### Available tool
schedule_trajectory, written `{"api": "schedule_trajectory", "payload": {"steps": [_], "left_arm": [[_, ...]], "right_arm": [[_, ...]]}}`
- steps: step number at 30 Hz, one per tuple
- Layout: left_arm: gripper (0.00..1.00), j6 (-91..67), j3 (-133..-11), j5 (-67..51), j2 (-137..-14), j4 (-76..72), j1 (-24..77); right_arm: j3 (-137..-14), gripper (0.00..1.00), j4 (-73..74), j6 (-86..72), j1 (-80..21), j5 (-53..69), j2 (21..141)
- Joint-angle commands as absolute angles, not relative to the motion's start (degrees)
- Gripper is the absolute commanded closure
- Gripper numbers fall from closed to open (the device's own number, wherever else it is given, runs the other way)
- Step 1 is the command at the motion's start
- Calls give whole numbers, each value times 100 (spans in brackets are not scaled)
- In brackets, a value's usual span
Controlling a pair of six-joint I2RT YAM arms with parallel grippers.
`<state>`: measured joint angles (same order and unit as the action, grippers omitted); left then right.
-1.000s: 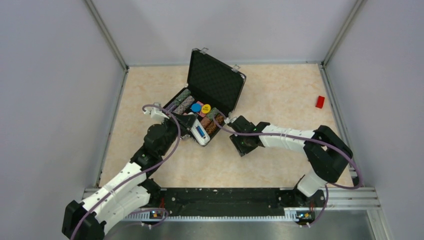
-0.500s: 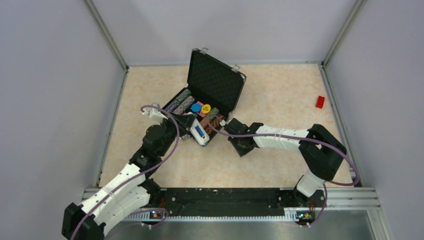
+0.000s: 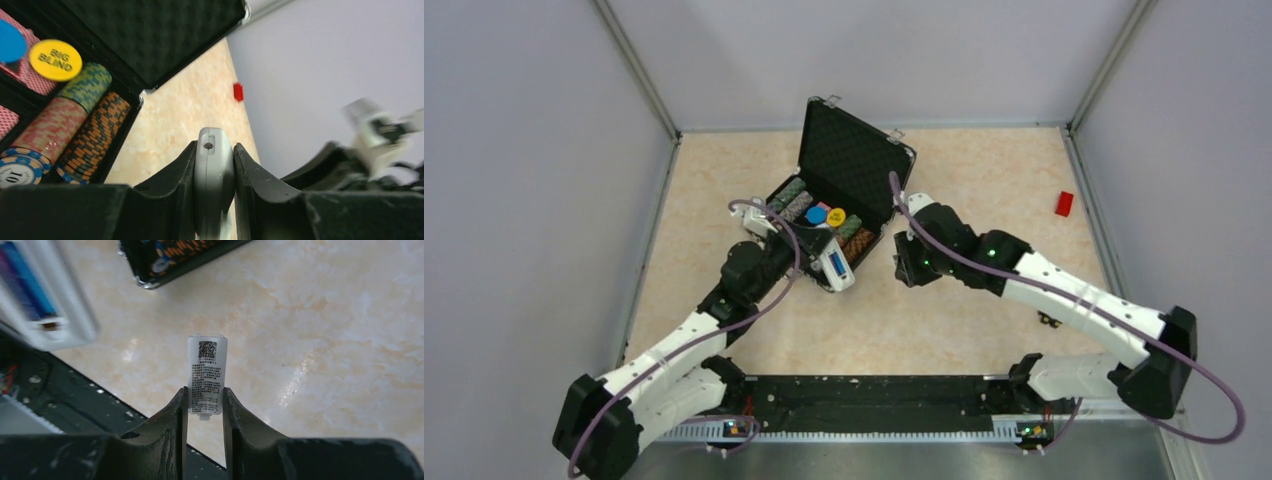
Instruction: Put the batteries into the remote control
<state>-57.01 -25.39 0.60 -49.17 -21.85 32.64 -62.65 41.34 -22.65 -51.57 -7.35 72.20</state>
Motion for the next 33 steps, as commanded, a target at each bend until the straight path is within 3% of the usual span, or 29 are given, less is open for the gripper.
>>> {"api": "schedule_trajectory", "payload": {"steps": [1,12,33], "left_arm": [[100,-5345,-2938,-979,-5525,-3204,3271],[100,-4930,-3588,-1274,-6578,-3886,3580],[100,-4640,-4079,-648,-7026,-3846,4082]], "right_arm": [[-6617,80,4269,-2419,-5163,-262,6680],[-6853,80,4031,-2533,-5304,-152,6373],[-7604,81,3999,-2925,-5495,-693,7184]]}}
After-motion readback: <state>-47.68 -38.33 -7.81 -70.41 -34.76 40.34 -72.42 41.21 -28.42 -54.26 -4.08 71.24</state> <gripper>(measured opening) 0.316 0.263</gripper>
